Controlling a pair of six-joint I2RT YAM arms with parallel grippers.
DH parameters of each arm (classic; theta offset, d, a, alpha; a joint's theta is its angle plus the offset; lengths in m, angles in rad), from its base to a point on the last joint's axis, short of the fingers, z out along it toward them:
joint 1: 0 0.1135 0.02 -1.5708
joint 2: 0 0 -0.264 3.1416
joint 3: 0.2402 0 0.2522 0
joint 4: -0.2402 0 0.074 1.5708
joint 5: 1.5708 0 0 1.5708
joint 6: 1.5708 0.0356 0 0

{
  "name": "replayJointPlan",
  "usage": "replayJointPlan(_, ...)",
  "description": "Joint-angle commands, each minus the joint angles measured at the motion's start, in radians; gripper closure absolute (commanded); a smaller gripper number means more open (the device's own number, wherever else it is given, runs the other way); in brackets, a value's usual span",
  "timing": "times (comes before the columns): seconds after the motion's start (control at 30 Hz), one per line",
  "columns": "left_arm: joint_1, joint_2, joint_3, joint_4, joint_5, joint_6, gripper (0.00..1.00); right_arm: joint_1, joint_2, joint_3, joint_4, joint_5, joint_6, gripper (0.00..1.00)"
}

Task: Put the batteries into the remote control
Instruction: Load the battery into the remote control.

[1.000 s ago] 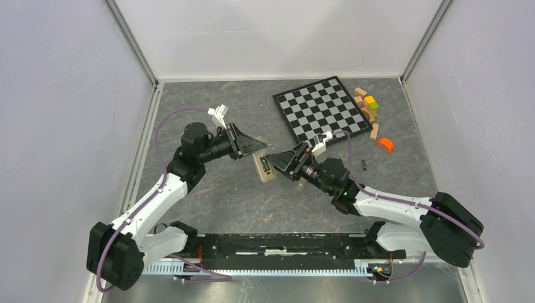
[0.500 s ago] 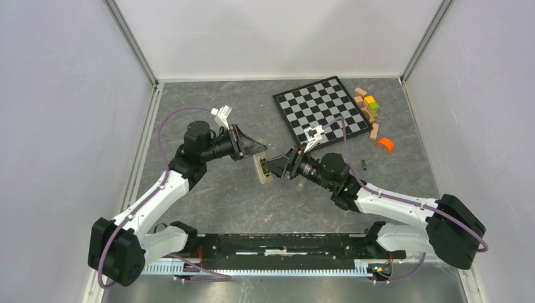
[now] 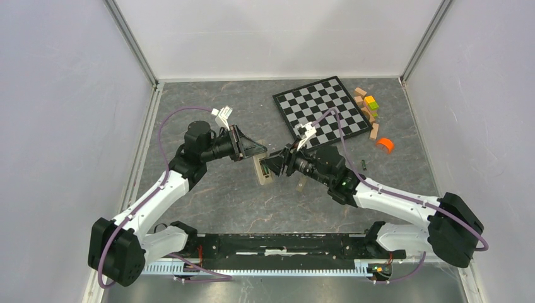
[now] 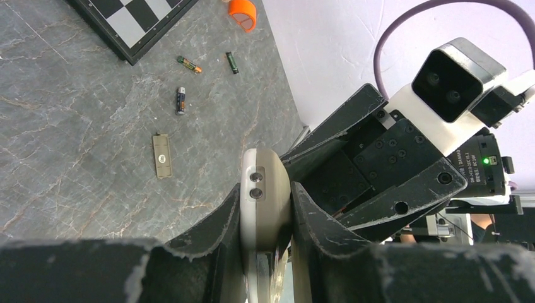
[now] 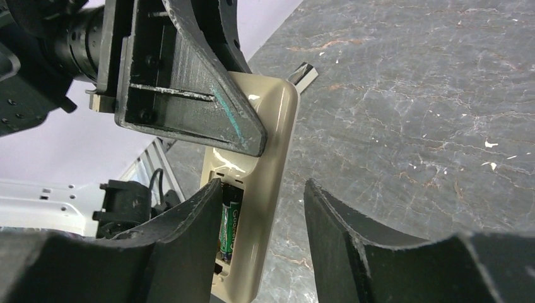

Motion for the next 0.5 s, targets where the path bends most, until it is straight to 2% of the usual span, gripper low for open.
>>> replayJointPlan(0.0, -0.002, 0.004, 0.054, 0.009, 0.028, 0.038, 0.98, 0.002, 0.025, 0.063, -0.046, -0.018, -0.090, 0.46)
replayJointPlan(0.27, -0.001, 0.010, 0.064, -0.006, 0.025, 0.045, 0.98, 0.014, 0.029, 0.075, -0.076, -0.035, -0.153, 0.48)
replayJointPlan(0.47, -0.002, 0.006, 0.068, -0.012, 0.026, 0.048, 0.98, 0.014, 0.025, 0.072, -0.110, 0.002, -0.162, 0.67)
